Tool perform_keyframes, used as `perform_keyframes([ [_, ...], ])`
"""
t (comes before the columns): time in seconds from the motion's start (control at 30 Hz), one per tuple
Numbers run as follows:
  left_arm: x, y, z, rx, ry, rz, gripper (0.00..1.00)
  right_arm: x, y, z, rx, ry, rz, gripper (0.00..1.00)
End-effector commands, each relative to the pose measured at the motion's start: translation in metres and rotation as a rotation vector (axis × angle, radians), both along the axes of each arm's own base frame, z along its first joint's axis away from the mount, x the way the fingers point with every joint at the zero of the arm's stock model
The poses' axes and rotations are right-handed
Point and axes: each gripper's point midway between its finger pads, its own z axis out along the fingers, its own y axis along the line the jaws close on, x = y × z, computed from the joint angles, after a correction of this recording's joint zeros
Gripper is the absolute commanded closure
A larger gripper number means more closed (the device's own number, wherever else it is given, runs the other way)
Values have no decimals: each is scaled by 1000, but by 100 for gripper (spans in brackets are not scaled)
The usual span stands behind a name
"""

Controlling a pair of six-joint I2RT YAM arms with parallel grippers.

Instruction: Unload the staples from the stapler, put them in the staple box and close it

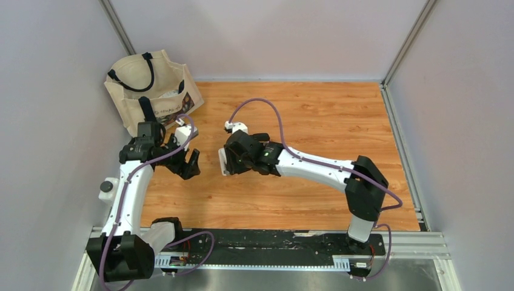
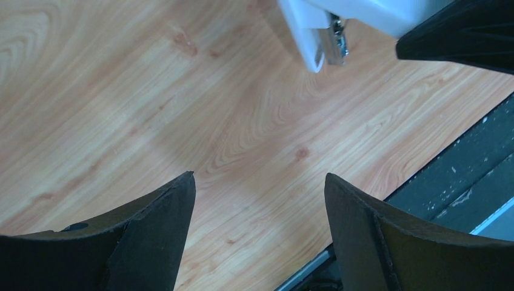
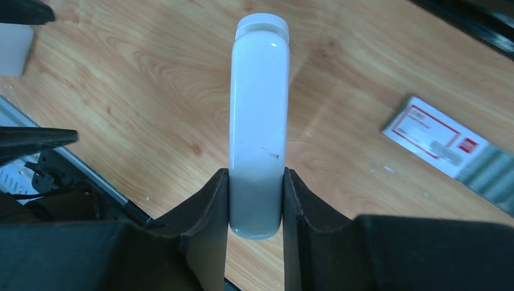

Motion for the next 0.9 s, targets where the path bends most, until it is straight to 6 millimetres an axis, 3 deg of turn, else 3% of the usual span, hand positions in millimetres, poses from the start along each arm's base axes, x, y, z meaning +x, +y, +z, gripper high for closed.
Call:
perform_keyframes([
  [0.0,-3,5,-20,62,-25,-89,16,4,52,45,193,-29,34,100],
  [0.17,2,12,-37,114,-47,-131,21,-2,72,57,300,-1,77,100],
  [0.3,4,5,-38,80,-93,-152,17,-13,83,67,413,37,113,100],
  [0.5,-9,-14,-35,2,-135,-280,16,-21,85,71,481,51,133,100],
  [0.87,-24,-16,-41,2,-75,-382,18,-23,78,86,508,30,138,100],
])
